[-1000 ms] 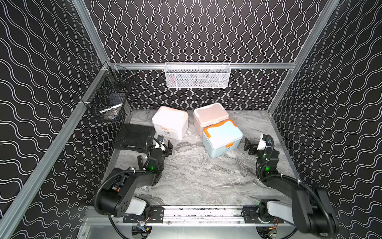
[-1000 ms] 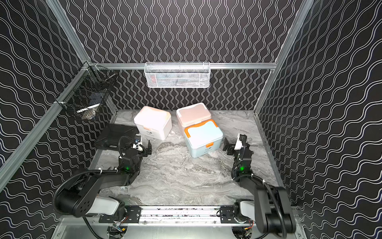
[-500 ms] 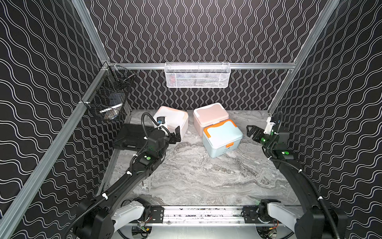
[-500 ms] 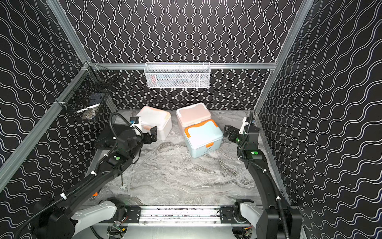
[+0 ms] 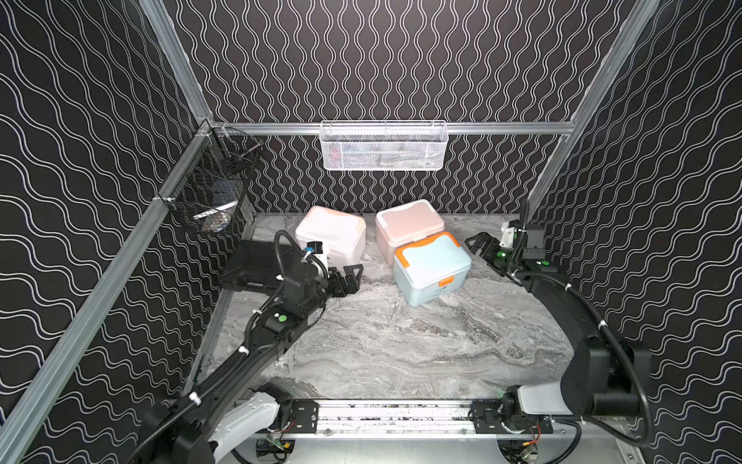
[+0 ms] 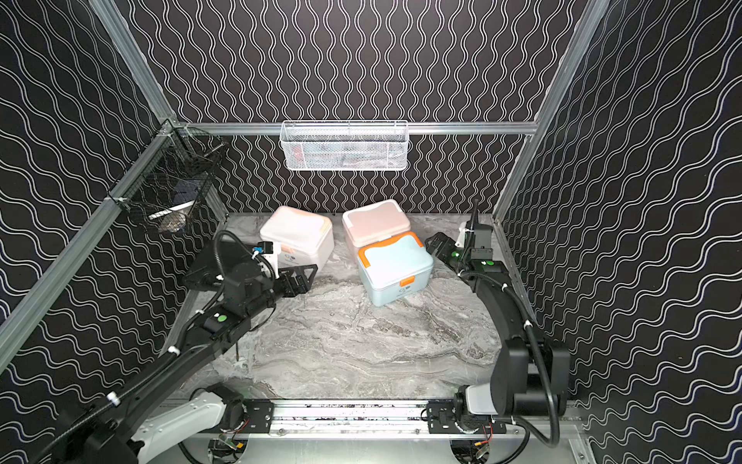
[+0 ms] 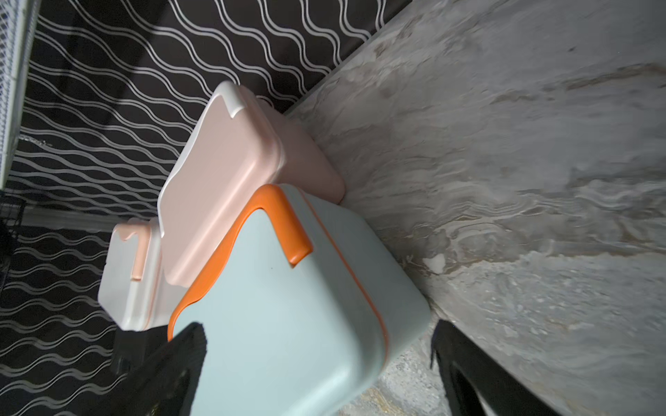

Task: Open first aid kits and take out gauze
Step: Move the first aid kit to the center of the board.

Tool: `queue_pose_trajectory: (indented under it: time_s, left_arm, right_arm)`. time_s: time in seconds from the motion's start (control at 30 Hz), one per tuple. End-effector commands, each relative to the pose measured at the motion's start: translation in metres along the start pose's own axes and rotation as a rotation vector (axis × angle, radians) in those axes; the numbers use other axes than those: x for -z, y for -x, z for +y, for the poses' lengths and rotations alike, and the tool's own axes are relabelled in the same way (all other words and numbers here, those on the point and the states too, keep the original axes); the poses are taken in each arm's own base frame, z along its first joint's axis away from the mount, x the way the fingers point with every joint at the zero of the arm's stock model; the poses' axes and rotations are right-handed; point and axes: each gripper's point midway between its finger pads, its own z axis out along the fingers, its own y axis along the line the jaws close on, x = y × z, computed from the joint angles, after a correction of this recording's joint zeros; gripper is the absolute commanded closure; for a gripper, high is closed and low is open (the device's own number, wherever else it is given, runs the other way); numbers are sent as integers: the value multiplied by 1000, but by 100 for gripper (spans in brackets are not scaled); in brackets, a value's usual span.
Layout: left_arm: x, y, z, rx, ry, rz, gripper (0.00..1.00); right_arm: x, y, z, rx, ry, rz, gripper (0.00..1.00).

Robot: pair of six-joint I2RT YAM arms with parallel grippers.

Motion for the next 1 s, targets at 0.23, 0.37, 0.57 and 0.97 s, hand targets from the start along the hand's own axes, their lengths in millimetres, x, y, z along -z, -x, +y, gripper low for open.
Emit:
queue_pose_trajectory:
  time_s: [0.23,0.37,0.57,0.97]
  left_arm:
    - [-25,-41,-14,185,-149,104,1]
    - [-27,-41,-15,167,-155,114,1]
    - [-31,-44,-13,139,-126,155,1]
    - [-38,-39,35,194,-17,237,1]
  right_arm:
    - [-39,-22,23,65,135,226,1]
    - [-49,-52,29,104,138,318,6]
    - [-25,-114,55,214,161,404,9]
    - [31,-165,62,353,78,389,0]
